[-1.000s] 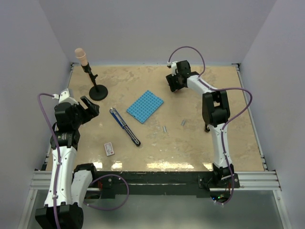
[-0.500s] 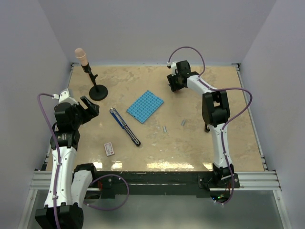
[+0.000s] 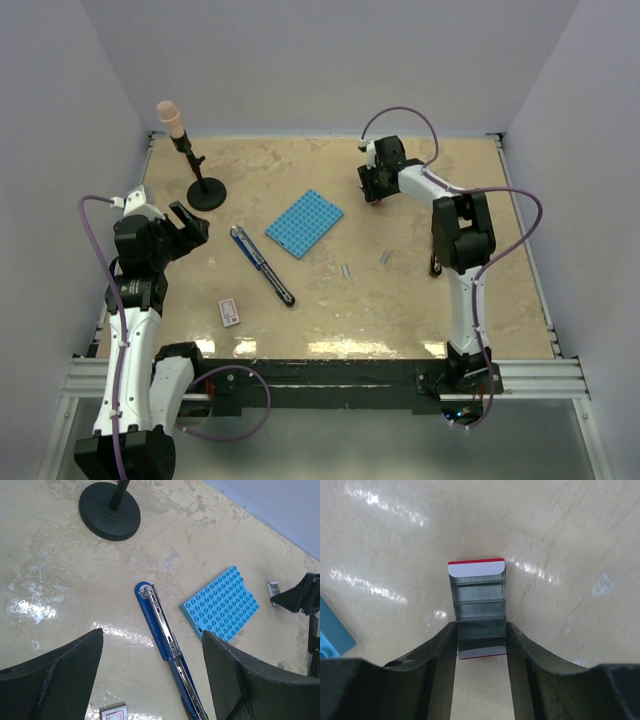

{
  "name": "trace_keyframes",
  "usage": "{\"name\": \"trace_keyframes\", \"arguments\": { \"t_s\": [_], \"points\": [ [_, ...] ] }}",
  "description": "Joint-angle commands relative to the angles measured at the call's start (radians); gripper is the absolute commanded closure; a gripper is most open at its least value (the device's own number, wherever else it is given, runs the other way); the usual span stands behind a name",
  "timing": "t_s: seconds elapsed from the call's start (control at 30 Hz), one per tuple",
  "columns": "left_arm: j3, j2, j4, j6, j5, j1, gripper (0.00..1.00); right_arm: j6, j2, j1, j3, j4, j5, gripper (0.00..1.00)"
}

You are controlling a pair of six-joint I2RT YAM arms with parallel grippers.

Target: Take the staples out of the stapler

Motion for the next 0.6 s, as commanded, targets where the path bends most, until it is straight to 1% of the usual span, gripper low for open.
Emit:
{"name": "trace_keyframes", "arguments": {
  "t_s": [0.0, 0.17, 0.2, 0.23, 0.43, 0.57],
  "points": [
    [0.007, -0.007, 0.036, 0.019, 0.027, 0.008, 0.16, 0.071, -0.15, 0.017, -0.121, 0.015, 0.03, 0.58],
    [0.004, -0.012, 0.041, 0.019, 0.033, 0.008, 0.16, 0.109, -0.271, 0.071, -0.282, 0.05, 0.03, 0.59],
    [0.004, -0.014, 0.041, 0.019, 0.034, 0.008, 0.15, 0.112, -0.293, 0.083, -0.321, 0.056, 0.052, 0.59],
    [0.002, -0.012, 0.041, 0.019, 0.033, 0.008, 0.16, 0.111, -0.328, 0.111, -0.335, 0.058, 0.065, 0.59],
    [0.002, -0.012, 0.044, 0.019, 0.042, 0.008, 0.16, 0.125, -0.419, 0.215, -0.401, 0.04, 0.096, 0.59],
    [-0.001, -0.01, 0.044, 0.017, 0.047, 0.008, 0.16, 0.142, -0.501, 0.289, -0.454, 0.068, 0.066, 0.59]
  ]
}}
